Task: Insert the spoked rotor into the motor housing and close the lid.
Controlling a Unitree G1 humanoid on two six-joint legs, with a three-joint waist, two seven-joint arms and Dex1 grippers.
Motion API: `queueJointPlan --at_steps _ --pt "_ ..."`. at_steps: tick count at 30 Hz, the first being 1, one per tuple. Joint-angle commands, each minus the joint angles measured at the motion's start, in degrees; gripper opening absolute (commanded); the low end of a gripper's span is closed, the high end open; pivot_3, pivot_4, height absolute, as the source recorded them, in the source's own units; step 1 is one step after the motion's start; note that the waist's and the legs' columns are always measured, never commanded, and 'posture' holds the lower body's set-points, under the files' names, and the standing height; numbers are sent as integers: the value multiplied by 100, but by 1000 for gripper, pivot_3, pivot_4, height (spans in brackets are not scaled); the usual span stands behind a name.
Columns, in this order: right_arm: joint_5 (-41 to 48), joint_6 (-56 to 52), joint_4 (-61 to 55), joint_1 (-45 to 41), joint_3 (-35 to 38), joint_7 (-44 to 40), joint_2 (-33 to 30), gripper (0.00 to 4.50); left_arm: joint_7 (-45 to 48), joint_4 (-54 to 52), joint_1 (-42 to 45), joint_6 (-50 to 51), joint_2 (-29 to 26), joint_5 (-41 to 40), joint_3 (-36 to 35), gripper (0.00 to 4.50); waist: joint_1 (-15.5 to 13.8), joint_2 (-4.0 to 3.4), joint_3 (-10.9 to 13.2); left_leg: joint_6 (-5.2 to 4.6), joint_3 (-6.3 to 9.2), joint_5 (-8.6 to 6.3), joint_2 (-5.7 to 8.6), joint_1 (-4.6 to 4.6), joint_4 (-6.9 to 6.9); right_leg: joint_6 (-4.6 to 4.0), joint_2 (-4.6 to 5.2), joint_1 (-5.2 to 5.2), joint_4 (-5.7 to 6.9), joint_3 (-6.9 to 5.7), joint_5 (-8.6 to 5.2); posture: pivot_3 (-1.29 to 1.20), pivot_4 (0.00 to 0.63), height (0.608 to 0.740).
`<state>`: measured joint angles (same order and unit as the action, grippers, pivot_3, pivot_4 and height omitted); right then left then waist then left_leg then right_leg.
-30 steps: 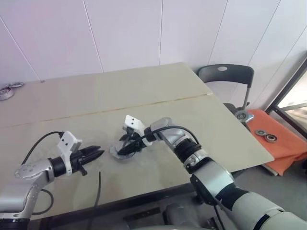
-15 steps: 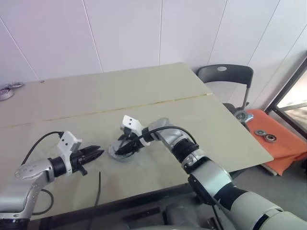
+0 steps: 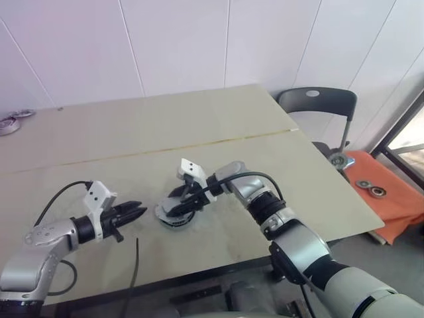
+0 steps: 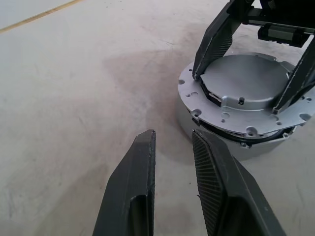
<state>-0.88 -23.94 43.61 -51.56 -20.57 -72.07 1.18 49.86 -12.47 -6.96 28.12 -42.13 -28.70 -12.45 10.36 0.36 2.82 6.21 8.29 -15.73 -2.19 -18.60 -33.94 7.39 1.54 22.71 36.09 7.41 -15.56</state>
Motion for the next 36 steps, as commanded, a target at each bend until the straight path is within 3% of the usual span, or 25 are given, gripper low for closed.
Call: queueJointPlan --at_steps 1,8,14,18,36 --pt "-45 29 94 60 -185 8 117 3056 -9 -139 44 -43 -24 -4 -94 1228 -13 1 0 0 0 0 0 1 -4 -2 0 -3 0 0 -1 0 0 740" --pt "-111 145 159 76 -247 25 101 3056 -26 -154 26 -41 -13 -16 -107 1228 -7 1 0 0 -1 0 0 11 -13 -5 0 -14 2 0 -2 0 0 740" --pt "-33 442 -82 251 -343 -523 -152 3056 -31 -175 15 -39 -12 -20 -101 1228 -14 1 0 0 -1 0 0 9 -11 -3 0 -14 0 0 -1 0 0 740" --pt "-114 975 165 257 -281 -496 -285 3056 -26 -172 46 -38 -19 -18 -85 1228 -18 1 0 0 -1 0 1 4 -10 -2 2 -13 -4 0 0 0 0 740" --pt "-266 1042 385 226 -334 -189 -157 3056 -26 -167 26 -68 7 -13 -82 1228 -17 2 -1 0 -1 0 1 18 -19 -5 1 -27 0 0 -1 0 0 740"
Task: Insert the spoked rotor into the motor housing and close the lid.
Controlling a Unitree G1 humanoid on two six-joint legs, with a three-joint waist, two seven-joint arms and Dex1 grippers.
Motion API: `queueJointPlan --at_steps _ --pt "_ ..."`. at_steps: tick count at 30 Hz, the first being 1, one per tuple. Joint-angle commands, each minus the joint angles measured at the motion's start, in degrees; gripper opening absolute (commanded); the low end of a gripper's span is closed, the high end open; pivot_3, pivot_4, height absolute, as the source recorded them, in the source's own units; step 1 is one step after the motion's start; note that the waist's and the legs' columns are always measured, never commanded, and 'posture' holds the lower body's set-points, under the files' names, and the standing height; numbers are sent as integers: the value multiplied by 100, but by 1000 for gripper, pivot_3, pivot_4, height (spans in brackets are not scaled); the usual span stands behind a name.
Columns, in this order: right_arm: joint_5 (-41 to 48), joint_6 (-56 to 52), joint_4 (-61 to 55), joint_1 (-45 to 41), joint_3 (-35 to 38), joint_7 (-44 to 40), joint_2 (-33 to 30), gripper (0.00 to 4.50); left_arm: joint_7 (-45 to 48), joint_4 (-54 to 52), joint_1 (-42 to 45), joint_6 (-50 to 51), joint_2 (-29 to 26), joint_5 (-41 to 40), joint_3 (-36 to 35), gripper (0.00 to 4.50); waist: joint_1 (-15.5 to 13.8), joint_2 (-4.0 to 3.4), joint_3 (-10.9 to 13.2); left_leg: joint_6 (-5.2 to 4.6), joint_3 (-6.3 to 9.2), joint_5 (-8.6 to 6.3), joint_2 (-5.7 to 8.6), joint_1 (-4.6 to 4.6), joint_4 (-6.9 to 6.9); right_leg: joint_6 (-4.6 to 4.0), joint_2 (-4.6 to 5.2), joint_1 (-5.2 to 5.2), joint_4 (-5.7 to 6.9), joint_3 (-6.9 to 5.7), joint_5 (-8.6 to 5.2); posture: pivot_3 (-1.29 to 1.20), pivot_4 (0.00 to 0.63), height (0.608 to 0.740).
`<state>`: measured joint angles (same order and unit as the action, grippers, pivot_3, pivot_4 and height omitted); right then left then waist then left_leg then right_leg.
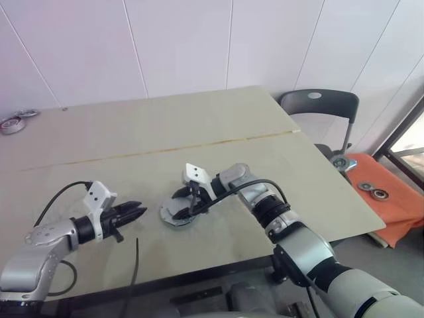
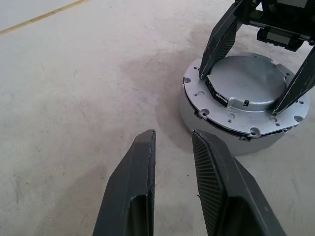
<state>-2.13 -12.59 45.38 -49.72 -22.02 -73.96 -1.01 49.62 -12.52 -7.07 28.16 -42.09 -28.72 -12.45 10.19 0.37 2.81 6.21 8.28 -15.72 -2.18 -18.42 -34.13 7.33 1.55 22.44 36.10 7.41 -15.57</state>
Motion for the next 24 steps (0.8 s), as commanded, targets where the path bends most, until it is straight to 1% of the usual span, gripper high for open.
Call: queueJointPlan --at_steps 1,18,24 --pt "-157 -81 225 36 -195 24 63 3056 -5 -161 41 -72 6 -11 -81 1228 0 0 0 0 0 0 0 0 0 0 0 0 0 0 0 0 0 740" --pt "-195 -196 320 -27 -189 359 256 3056 -35 -152 49 -64 61 3 -72 1228 20 1 -1 0 0 0 -1 12 -2 -11 -3 -5 8 0 5 0 0 740" --pt "-296 -215 531 -56 -180 670 332 3056 -54 -168 26 -65 76 0 -88 1228 22 1 -1 0 1 1 -1 19 -4 -19 -5 -10 9 1 9 0 0 740"
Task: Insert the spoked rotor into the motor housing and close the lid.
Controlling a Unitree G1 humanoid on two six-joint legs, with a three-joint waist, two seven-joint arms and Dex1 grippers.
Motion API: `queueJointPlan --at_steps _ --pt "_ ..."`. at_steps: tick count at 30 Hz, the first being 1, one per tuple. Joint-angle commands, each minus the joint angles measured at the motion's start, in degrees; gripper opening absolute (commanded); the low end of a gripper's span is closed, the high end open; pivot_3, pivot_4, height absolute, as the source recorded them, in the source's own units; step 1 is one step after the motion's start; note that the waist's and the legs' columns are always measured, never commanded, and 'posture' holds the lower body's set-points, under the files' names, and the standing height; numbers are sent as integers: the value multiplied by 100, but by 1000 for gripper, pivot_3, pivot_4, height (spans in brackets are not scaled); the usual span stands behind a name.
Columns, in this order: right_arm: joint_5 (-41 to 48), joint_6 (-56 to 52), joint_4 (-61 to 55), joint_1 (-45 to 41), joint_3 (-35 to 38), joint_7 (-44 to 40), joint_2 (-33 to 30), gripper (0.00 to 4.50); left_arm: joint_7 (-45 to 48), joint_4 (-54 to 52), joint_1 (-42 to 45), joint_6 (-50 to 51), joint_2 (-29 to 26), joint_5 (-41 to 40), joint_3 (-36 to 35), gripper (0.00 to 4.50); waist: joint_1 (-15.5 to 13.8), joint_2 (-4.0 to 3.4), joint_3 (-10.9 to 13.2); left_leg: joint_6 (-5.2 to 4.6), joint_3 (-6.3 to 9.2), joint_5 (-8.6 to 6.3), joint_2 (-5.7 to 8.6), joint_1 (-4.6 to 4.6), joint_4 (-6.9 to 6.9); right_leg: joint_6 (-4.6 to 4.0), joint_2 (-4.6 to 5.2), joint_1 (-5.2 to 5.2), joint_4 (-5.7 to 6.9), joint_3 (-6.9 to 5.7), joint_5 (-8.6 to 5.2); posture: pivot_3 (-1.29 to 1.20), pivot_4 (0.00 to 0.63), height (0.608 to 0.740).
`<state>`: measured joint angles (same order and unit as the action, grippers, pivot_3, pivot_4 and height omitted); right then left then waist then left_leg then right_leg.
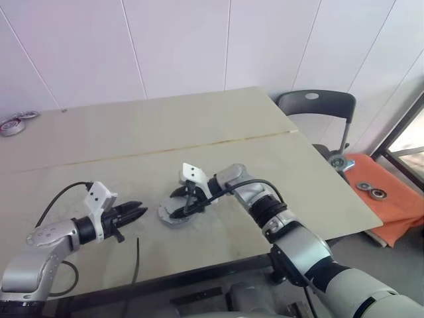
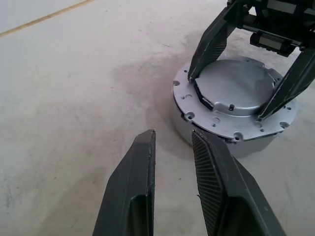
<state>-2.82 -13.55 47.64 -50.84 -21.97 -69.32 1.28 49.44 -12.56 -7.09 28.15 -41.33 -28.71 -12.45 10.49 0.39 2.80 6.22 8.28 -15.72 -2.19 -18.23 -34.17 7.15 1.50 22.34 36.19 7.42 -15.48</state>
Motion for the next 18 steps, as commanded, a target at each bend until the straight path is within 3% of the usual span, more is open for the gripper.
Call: queueJointPlan --at_steps 1,12,18 --pt "-243 -102 330 61 -197 224 105 3056 -38 -170 23 -64 3 -1 -90 1228 -17 0 0 0 0 0 0 -1 0 0 0 1 0 0 0 0 0 740" --pt "-245 -54 423 35 -178 186 79 3056 -57 -185 34 -54 7 -14 -86 1228 -15 3 -2 1 0 0 1 -2 -4 0 1 -1 -1 0 0 0 0 740" --pt "217 -161 115 6 127 -363 24 3056 -58 -171 69 -52 7 -10 -62 1228 -26 2 -2 1 0 0 1 -9 -4 0 1 4 -4 0 0 0 0 740"
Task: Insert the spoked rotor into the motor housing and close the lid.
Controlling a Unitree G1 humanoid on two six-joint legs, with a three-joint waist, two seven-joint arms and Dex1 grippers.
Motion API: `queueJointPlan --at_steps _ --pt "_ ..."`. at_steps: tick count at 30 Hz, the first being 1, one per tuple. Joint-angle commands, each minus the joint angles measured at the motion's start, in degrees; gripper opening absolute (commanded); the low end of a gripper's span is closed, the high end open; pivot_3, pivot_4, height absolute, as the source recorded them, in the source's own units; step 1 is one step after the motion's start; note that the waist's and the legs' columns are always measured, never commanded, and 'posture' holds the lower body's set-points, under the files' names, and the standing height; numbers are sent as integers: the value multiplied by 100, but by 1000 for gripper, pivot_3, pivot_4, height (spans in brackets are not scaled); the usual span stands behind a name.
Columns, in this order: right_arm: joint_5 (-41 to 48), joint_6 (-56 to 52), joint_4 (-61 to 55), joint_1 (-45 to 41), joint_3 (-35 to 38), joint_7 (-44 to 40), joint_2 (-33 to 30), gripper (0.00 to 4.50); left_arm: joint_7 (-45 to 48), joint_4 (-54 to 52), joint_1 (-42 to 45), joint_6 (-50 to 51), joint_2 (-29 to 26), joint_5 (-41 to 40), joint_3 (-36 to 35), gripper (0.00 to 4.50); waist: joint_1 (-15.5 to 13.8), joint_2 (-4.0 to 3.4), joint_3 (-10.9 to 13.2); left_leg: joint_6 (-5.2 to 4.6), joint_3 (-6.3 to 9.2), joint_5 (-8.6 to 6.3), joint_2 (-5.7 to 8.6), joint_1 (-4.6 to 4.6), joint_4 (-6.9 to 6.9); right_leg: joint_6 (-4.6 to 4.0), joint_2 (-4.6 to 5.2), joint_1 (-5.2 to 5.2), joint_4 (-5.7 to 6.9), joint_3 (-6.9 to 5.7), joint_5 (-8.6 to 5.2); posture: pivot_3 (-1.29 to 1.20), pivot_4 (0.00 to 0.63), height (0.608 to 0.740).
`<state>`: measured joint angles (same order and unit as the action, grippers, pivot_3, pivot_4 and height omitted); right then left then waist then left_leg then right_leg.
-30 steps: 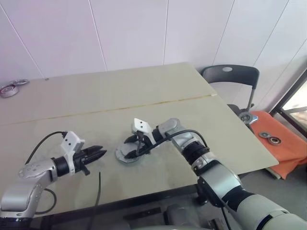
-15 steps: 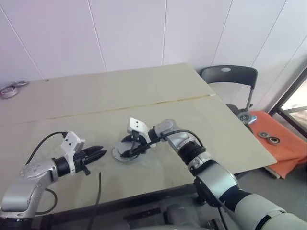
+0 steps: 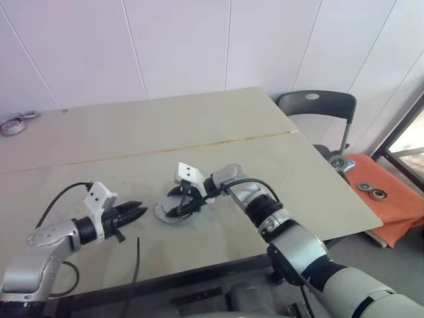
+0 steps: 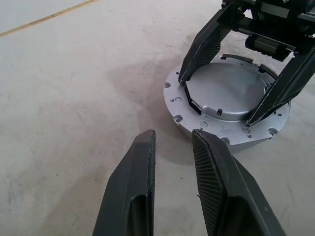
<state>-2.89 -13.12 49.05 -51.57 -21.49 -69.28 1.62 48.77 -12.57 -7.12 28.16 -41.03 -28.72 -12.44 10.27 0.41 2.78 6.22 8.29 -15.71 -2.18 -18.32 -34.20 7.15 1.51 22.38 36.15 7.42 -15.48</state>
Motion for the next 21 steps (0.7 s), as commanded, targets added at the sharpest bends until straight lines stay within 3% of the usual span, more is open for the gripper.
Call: queueJointPlan --at_steps 1,5,21 --pt "356 -280 -156 88 142 -549 -34 3056 9 -173 73 -51 -22 -12 -61 1228 -10 0 1 0 0 0 0 -4 0 0 0 3 -2 0 0 0 0 740" --pt "461 -273 -515 235 86 -929 -161 3056 -1 -175 86 -42 -3 -5 -20 1228 -13 -1 1 0 0 0 1 -20 5 11 3 13 -8 0 -2 0 0 740" --pt "131 647 -23 443 -60 -645 -236 3056 -55 -277 23 0 11 -33 -48 1228 -9 -1 1 -1 -1 -1 2 -9 4 16 4 3 -7 -1 -10 0 0 740"
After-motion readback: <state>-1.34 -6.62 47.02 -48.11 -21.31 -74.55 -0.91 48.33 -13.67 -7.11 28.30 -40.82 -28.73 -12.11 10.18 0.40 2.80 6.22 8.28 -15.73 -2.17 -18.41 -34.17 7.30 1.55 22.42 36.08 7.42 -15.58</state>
